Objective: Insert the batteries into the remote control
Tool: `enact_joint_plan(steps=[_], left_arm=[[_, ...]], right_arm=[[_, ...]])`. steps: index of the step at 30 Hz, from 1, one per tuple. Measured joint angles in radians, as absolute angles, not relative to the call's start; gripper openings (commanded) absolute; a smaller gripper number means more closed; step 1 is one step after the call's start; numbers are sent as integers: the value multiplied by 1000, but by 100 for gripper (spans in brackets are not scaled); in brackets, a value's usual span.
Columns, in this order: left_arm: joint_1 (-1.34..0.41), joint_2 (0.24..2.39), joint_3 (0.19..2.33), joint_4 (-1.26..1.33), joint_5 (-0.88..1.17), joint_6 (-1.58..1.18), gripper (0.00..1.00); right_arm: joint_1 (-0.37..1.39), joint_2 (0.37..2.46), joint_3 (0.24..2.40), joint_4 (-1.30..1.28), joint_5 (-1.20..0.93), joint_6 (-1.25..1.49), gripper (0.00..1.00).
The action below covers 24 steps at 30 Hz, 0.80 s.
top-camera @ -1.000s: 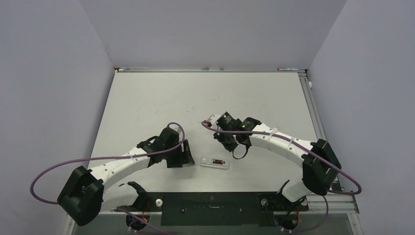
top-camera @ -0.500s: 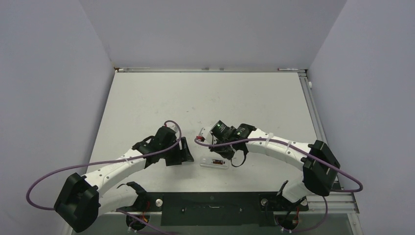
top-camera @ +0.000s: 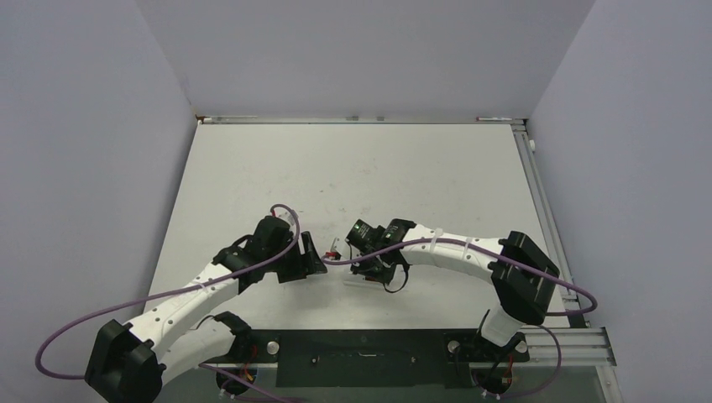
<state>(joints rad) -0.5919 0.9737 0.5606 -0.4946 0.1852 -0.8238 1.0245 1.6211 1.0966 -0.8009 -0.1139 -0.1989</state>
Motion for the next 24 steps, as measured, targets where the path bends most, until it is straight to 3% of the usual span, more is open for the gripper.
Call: enact_joint_plan(steps=[24], left_arm=[[-569,955,558,-515,189,-800,66]], right_arm=[[1042,1696,1145,-817,-109,-237,17]])
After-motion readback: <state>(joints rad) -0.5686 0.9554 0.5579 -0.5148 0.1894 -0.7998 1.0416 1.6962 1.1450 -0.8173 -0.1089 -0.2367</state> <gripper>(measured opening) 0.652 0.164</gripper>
